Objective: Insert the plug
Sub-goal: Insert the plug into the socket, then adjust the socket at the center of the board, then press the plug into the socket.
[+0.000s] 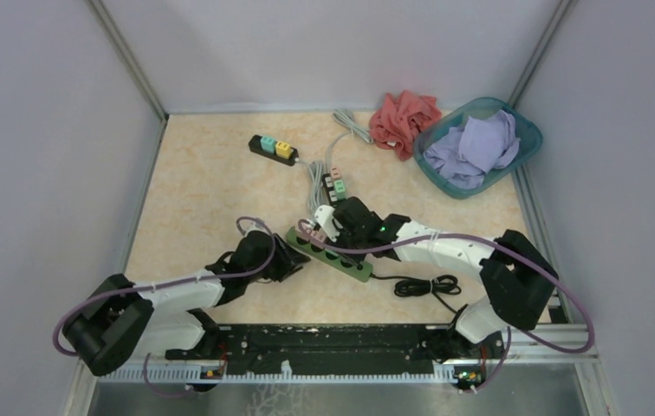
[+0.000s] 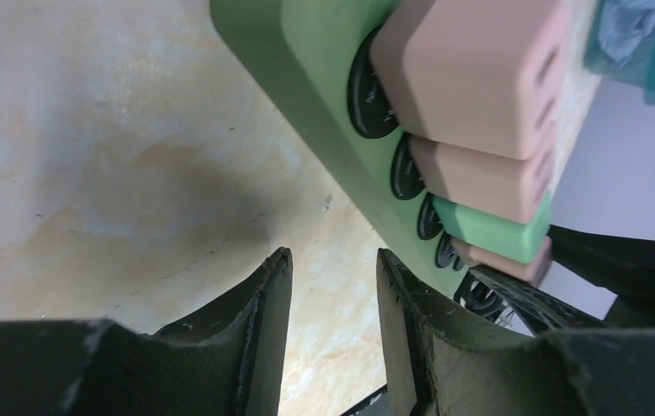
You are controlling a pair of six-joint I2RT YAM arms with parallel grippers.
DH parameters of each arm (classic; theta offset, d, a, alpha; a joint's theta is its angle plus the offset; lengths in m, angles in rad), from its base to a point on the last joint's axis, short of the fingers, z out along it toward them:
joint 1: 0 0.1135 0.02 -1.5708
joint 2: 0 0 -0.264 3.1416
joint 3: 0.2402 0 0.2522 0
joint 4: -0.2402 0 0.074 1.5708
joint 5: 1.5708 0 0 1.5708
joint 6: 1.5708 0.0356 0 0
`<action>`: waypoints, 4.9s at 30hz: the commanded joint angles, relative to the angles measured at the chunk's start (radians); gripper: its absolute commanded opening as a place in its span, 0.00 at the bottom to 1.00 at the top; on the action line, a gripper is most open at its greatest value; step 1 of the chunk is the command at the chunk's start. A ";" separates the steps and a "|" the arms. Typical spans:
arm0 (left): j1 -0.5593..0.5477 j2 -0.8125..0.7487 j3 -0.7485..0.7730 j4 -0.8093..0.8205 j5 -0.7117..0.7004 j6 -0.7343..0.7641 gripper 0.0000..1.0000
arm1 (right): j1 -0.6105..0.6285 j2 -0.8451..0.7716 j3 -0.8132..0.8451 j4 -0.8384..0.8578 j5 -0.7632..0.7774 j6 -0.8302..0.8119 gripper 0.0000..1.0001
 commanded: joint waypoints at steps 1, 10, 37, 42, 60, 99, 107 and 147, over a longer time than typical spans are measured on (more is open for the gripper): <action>-0.005 0.073 0.039 0.098 0.079 -0.012 0.46 | -0.045 0.007 -0.118 0.274 -0.063 -0.032 0.00; -0.012 0.186 0.086 0.172 0.115 -0.034 0.47 | -0.086 0.006 -0.219 0.270 -0.047 -0.017 0.00; -0.014 0.240 0.069 0.192 0.118 -0.044 0.40 | -0.051 -0.207 -0.182 0.183 -0.062 0.075 0.61; -0.014 0.240 0.073 0.191 0.116 -0.039 0.40 | -0.051 -0.219 -0.237 0.158 -0.037 0.100 0.61; -0.014 0.223 0.085 0.167 0.098 -0.028 0.41 | 0.019 -0.054 -0.196 0.101 0.028 0.072 0.55; 0.060 0.129 0.056 0.125 0.035 -0.014 0.44 | 0.026 -0.044 0.099 0.052 0.055 0.170 0.63; 0.084 0.169 0.066 0.154 0.068 -0.012 0.41 | 0.017 0.022 0.160 0.005 0.039 0.169 0.54; 0.100 0.273 0.088 0.204 0.141 -0.009 0.33 | -0.024 0.111 -0.033 0.042 -0.023 0.086 0.00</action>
